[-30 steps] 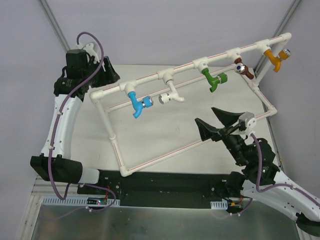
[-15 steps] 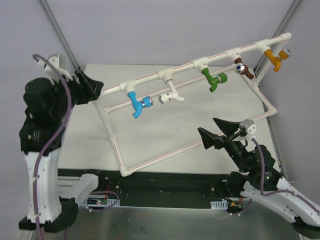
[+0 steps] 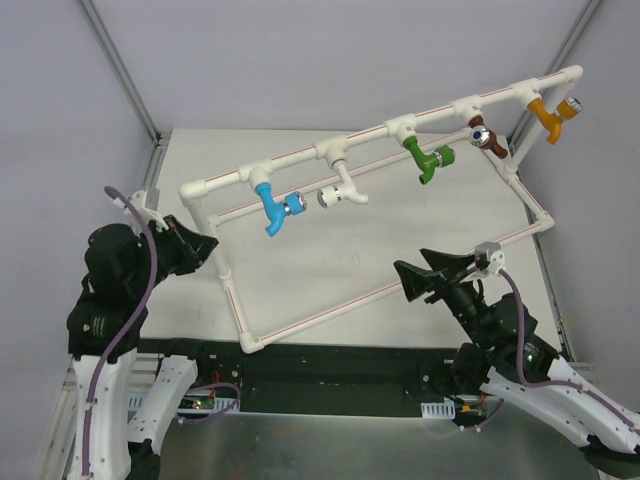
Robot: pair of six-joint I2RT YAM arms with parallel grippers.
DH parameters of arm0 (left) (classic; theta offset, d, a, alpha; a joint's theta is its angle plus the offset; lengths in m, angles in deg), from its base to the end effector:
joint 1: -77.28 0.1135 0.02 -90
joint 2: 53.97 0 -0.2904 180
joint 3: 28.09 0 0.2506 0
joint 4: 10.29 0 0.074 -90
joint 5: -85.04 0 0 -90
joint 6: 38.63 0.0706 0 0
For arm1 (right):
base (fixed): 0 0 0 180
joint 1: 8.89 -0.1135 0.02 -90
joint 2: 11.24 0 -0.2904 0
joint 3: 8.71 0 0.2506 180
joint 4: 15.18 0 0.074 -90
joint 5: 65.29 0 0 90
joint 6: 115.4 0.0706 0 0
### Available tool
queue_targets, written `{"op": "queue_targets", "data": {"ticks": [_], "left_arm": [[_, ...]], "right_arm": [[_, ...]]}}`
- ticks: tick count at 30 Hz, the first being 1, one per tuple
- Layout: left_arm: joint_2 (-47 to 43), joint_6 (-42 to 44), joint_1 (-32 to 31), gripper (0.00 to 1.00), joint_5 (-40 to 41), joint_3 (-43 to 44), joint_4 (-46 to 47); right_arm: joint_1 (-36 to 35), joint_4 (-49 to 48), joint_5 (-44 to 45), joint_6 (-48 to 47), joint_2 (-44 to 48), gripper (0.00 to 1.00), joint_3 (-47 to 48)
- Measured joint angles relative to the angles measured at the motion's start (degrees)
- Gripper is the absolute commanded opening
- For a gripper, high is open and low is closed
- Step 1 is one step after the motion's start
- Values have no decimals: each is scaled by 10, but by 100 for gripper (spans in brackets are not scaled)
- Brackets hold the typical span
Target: Install the water faucets
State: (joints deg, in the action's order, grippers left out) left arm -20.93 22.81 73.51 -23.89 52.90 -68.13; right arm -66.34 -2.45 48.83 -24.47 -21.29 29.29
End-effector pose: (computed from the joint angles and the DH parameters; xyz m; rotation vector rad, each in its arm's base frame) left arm 0.0814 -0.0283 0.4337 -0.1375 1.7807 -0.6972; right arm 0.0722 0.0595 0.3180 -0.2960 1.3197 0.5882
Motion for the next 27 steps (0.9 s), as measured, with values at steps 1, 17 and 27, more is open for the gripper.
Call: {"op": "queue_targets", "data": {"ticks": [1,17,27], "left_arm": [[11,-6,0,0,0,-16,-6],[288,-19,83,0,12,-7,116],[557,-17,122,0,12,209,145]], "right_arm": [[0,6,4,16,0,82,0],[0,114,4,284,-34,82,-35],[-5,131,-12,362,-71,82,-53]]}}
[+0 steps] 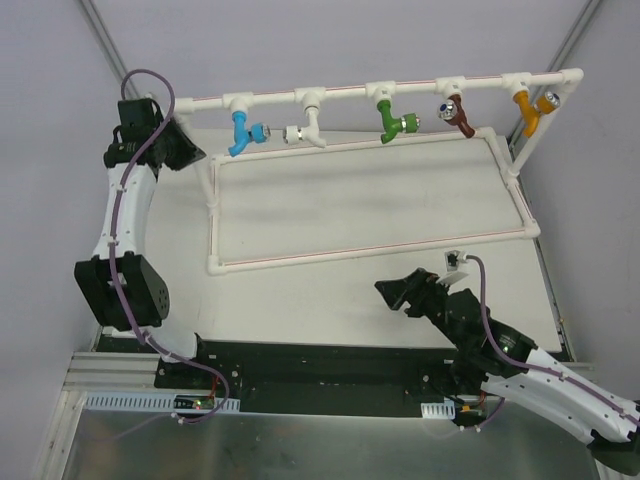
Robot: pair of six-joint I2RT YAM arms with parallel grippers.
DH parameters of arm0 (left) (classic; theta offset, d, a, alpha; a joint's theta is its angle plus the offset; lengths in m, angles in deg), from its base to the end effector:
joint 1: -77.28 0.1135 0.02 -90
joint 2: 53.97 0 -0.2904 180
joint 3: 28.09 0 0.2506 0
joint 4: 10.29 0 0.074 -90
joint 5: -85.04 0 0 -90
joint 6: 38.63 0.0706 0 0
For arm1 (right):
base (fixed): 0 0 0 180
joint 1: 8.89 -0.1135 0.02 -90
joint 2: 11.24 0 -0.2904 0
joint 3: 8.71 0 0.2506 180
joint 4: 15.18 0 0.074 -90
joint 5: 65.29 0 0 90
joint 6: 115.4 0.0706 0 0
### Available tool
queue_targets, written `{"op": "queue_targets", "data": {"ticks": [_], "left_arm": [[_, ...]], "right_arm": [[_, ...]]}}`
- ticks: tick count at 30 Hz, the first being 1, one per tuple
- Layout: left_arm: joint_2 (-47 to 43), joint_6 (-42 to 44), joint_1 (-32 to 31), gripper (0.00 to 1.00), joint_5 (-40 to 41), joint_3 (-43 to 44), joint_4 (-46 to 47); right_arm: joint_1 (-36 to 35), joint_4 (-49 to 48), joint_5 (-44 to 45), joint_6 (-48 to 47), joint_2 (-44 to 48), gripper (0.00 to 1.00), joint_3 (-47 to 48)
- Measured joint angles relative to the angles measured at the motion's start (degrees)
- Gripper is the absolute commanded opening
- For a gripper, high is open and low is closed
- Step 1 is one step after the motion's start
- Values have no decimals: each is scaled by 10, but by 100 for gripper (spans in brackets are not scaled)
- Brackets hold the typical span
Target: Install the water faucets
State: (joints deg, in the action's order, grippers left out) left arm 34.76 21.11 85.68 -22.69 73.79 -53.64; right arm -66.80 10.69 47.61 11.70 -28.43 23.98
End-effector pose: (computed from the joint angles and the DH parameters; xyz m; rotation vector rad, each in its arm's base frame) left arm 0.3787 0.0342 0.3898 -0.5199 2.0537 -0.5532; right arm 0.0875 0.0878 0.2413 -0.0261 1.8175 0.8564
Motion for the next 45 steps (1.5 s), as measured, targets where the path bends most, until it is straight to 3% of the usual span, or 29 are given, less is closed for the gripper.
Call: {"op": "queue_targets", "data": {"ticks": [7,13,16,21,25,28,32,34,36,40,45], "left_arm": [[148,-2,0,0,-17,149,41],[180,-2,-1,4,-16,143,73],[123,-2,-1,14,-7,74,83],[-84,-9,-1,49,17,-95,88],[-270,-28,-2,71,19,-218,104],[-368,-40,-5,77,19,-309,99],[-398,-45,-18,82,20,-386,54],[-398,-45,-25,82,21,-410,28],[-414,-45,-27,93,22,-434,3],[-491,-50,-28,96,44,-460,-44],[-539,-71,-33,99,109,-468,-100]], "right_arm": [[-1,6,7,2,14,82,-19],[-2,27,28,4,23,82,-20],[-2,37,39,4,23,82,-21],[-2,32,48,-6,9,84,-21],[-2,18,42,-28,-43,85,-11],[-2,28,28,-48,-134,86,33],[12,33,2,-83,-242,88,103],[64,28,-44,-101,-269,88,116],[153,21,-113,-111,-283,87,117],[325,7,-247,-120,-309,87,117],[369,4,-275,-123,-254,88,109]]}}
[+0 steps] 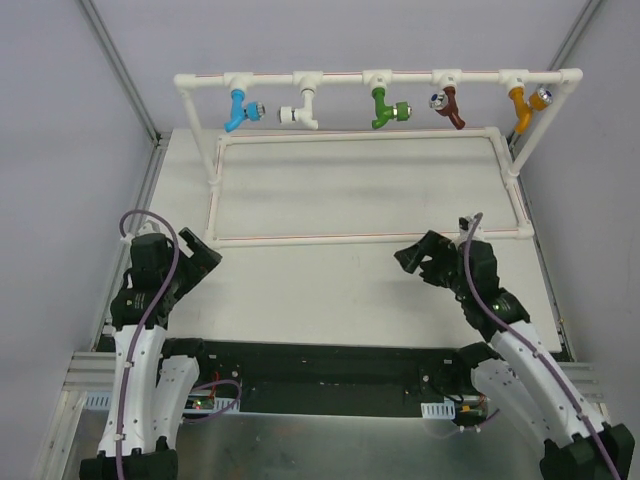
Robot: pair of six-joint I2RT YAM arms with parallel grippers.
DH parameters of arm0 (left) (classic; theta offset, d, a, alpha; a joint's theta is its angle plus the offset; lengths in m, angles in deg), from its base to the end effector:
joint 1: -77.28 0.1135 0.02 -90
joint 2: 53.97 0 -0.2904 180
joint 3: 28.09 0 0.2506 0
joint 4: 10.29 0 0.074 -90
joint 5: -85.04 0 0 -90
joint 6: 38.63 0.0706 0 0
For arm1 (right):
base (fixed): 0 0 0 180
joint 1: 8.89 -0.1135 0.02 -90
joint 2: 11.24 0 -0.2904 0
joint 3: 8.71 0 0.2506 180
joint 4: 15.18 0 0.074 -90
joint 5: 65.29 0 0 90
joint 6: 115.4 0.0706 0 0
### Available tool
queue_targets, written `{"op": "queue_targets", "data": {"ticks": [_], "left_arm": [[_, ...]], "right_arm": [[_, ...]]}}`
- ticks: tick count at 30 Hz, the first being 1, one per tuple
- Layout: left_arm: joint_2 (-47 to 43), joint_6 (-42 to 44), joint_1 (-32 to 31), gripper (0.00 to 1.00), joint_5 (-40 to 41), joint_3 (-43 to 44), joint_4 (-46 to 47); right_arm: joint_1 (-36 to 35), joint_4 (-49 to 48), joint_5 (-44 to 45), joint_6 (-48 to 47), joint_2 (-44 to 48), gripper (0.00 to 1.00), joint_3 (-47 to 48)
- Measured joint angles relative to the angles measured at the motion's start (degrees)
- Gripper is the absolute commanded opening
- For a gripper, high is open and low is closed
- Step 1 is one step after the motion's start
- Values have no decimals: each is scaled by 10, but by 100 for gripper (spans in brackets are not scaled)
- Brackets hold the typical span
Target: Install the water faucets
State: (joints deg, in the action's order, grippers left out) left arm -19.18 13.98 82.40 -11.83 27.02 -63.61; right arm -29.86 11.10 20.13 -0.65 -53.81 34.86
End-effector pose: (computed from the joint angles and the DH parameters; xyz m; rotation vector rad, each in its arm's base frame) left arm 0.1376 0.0038 0.2877 -0.7227 2.0537 -0.4538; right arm 0.1728 0.0723 0.2527 0.0158 2.0601 0.5828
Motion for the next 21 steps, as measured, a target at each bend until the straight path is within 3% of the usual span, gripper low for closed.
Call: {"op": "queue_targets", "data": {"ticks": [8,11,15,21], "left_arm": [[-62,-37,-10,99,46,-29,-45],[-59,-38,-10,99,46,-29,-45],[-33,-37,-10,99,43,-29,-45],[-30,-35,-10,99,40,-29,-44]], "right_arm": [[1,-23,87,33,318,88,-128],[1,-6,102,34,379,87,-150],[1,20,123,40,402,87,-151],[1,51,134,43,344,87,-141]]}}
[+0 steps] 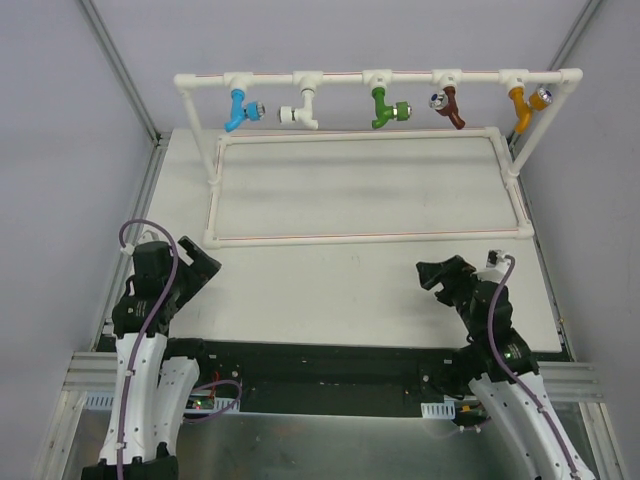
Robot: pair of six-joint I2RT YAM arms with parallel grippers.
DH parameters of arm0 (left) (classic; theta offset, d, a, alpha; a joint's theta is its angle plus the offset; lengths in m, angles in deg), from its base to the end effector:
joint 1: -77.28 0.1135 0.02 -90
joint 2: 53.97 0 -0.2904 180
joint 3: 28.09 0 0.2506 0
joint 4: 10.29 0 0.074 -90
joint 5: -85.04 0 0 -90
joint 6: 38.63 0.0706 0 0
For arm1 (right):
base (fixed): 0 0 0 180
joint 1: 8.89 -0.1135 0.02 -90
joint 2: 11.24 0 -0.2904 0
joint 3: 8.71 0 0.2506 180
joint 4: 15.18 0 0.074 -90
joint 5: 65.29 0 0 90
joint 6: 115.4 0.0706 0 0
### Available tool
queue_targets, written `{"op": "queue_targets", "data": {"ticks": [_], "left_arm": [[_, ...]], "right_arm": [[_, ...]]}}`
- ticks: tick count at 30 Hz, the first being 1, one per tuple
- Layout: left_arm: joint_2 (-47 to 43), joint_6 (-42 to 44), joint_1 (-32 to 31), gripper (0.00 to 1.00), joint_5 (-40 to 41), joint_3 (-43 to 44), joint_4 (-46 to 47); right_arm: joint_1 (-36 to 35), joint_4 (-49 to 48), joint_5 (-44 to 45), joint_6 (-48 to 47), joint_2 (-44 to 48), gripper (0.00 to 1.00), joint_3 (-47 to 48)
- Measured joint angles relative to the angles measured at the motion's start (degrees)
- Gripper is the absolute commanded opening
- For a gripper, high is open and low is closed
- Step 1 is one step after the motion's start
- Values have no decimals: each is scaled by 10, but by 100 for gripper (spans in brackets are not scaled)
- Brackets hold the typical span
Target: Install the water faucets
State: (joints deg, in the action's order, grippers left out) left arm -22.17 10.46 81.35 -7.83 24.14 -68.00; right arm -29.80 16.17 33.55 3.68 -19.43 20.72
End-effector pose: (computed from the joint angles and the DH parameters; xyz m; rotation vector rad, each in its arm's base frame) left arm 0.1230 0.0052 0.2665 -0.8354 2.0908 -0.4060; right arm 0.1044 0.0283 0.2204 0.2401 1.7556 0.5018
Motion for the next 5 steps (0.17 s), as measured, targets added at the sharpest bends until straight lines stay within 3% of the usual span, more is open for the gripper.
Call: {"op": "queue_targets", "data": {"ticks": [5], "left_arm": [[-20,0,0,99,0,-8,5]], "right_arm": [[0,17,1,-1,-39,92,15]]}}
